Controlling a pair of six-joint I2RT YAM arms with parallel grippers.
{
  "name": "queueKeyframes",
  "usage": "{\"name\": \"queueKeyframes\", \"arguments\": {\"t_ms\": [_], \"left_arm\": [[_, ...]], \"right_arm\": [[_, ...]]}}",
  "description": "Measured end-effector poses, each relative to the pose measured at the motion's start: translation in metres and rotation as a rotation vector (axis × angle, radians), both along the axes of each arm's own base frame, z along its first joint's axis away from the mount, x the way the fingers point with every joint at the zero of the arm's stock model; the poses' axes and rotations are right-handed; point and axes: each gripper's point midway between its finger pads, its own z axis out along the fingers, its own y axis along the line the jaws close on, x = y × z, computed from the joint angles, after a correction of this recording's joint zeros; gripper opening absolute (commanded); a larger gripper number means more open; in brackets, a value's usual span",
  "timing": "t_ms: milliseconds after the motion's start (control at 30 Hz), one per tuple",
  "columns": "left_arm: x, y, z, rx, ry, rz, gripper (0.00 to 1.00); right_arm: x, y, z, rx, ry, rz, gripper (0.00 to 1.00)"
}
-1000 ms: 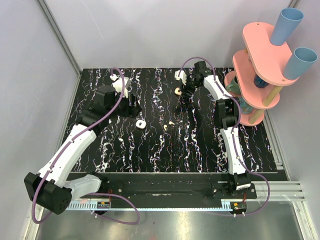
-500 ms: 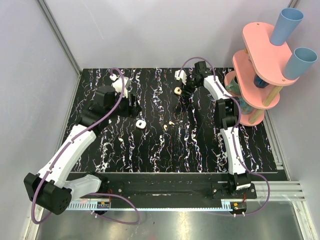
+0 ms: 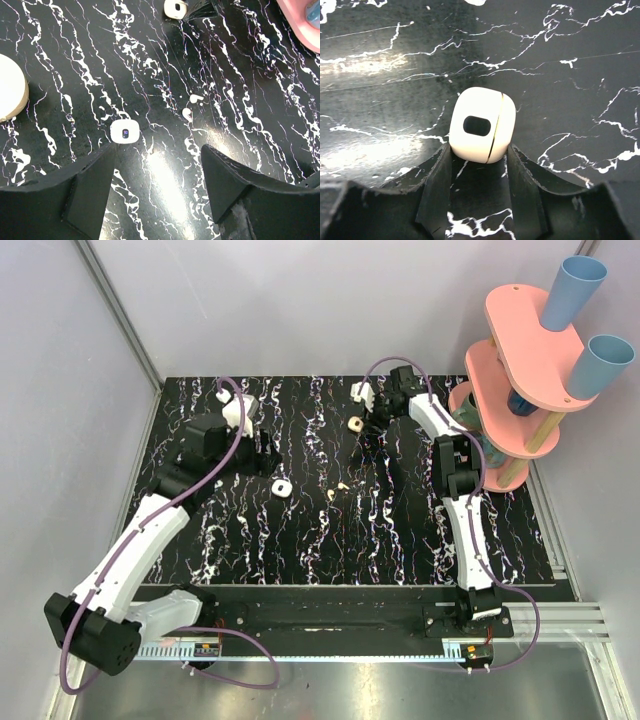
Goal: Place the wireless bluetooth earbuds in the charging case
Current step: Pick up the charging case from the corner of the board.
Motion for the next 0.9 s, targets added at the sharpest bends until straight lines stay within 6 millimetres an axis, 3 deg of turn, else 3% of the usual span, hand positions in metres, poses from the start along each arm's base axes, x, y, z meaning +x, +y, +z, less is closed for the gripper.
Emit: {"name": "queueKeyframes", "arguments": {"t_ms": [133, 333, 500, 767, 900], "left_arm": [[-0.001, 0.0, -0.003, 0.002, 0.006, 0.0, 0.74], [-0.002, -0.002, -0.002, -0.007, 0.007, -0.004, 0.75], [-0.003, -0.005, -0.001, -0.018, 0.01, -0.018, 0.78], [-0.006, -0.012, -0.004, -0.038, 0.018, -0.044, 0.79], [-0.008, -0.017, -0.003, -0.048, 0.019, -0.062, 0.84]], "right_arm": [[-0.017, -0.002, 0.0, 0.013, 0.027, -0.021, 0.24], [-0.077, -0.009, 0.002, 0.015, 0.047, -0.067, 0.23], [-0.105, -0.006, 0.011, -0.005, 0.007, -0.092, 0.23], [-0.174, -0.019, 0.05, 0.022, -0.033, -0.193, 0.23], [-0.213, -0.014, 0.067, 0.055, -0.084, -0.211, 0.24]]}}
